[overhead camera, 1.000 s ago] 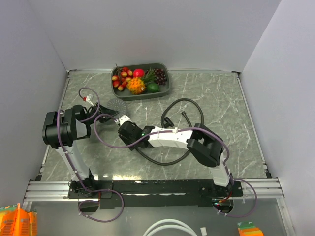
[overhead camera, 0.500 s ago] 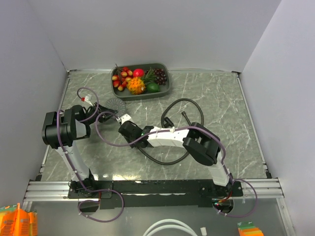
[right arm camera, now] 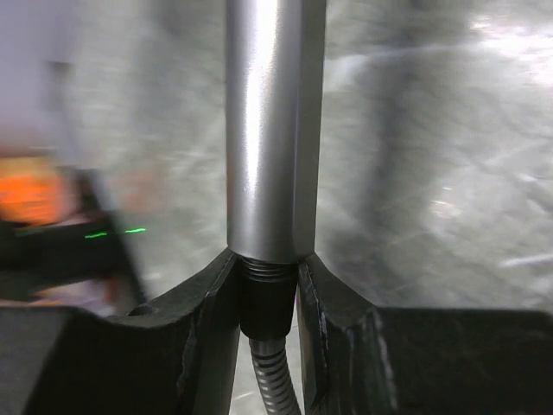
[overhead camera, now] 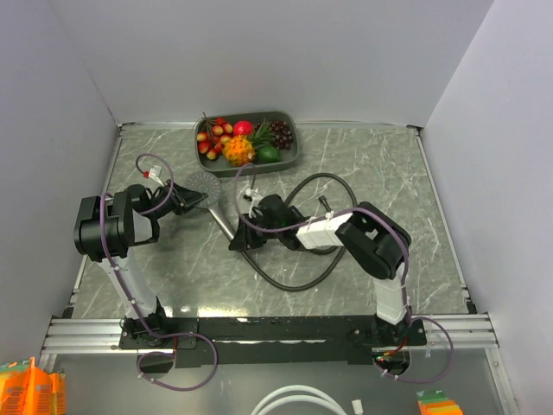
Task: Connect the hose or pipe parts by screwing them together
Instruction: Install the bathroom fixture on the pipeline.
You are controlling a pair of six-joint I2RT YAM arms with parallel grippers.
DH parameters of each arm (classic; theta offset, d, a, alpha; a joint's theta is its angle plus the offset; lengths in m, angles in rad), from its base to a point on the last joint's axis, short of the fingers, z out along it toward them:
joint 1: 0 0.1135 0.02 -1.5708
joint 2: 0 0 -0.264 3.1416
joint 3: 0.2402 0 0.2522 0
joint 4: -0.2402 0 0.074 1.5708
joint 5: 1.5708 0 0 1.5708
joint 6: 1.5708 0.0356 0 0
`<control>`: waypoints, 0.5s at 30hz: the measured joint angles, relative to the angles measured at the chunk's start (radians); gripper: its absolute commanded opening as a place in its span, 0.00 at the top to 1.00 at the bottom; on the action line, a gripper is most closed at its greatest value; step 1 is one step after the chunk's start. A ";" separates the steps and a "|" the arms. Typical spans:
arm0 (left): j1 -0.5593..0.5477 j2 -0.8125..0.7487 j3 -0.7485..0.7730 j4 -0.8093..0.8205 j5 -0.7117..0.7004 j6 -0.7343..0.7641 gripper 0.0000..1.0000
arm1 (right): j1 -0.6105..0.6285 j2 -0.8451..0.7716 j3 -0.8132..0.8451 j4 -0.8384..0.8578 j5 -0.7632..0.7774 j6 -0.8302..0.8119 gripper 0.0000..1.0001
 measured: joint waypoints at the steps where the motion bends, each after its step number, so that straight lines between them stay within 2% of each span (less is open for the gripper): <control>1: 0.000 0.000 0.000 0.002 0.001 -0.007 0.99 | -0.012 0.005 -0.017 0.053 -0.039 0.036 0.89; 4: 0.003 0.000 0.001 0.010 0.000 -0.031 0.99 | -0.042 0.060 -0.060 0.274 -0.166 0.191 0.88; 8: 0.006 0.000 0.001 0.019 -0.005 -0.028 0.99 | -0.075 0.187 -0.076 0.560 -0.285 0.419 0.77; 11: 0.006 0.000 0.001 0.018 -0.008 -0.020 0.99 | -0.095 0.253 -0.076 0.689 -0.335 0.542 0.52; 12: 0.006 0.000 0.001 0.018 -0.006 -0.021 0.99 | -0.098 0.257 -0.076 0.709 -0.344 0.561 0.41; 14: 0.005 0.000 0.001 0.019 0.001 -0.019 0.99 | -0.106 0.248 -0.076 0.719 -0.361 0.573 0.31; 15: 0.004 0.000 0.001 0.021 0.000 -0.018 0.99 | -0.108 0.239 -0.075 0.710 -0.367 0.557 0.19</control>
